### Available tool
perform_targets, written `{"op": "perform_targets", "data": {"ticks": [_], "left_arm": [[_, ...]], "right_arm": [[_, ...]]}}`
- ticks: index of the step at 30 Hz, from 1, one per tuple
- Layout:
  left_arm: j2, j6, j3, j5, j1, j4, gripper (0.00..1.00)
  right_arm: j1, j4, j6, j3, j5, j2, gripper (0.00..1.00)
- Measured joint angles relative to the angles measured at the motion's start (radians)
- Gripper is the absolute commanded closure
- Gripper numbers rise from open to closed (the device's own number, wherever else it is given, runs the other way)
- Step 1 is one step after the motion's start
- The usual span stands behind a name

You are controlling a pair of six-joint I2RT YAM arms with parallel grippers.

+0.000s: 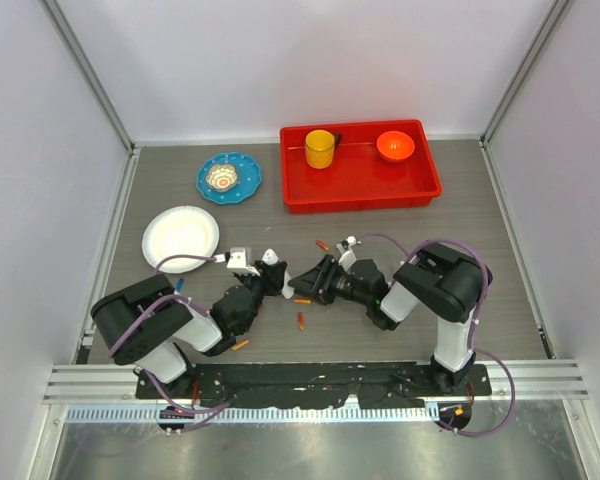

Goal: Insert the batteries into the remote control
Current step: Remove the battery cover from the remote control.

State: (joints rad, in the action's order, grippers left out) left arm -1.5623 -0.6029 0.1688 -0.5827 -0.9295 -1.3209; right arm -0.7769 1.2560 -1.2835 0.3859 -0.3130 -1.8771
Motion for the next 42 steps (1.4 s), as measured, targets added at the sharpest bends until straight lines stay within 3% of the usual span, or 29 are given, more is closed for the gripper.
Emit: {"op": "perform_targets", "data": {"ticks": [42], "left_arm": [[-0.013,-0.014,0.0,-0.003,0.0,-0.014,1.0]], "right_arm": [[-0.001,0.027,-0.025,-0.008,0.007,-0.019,0.4]]}}
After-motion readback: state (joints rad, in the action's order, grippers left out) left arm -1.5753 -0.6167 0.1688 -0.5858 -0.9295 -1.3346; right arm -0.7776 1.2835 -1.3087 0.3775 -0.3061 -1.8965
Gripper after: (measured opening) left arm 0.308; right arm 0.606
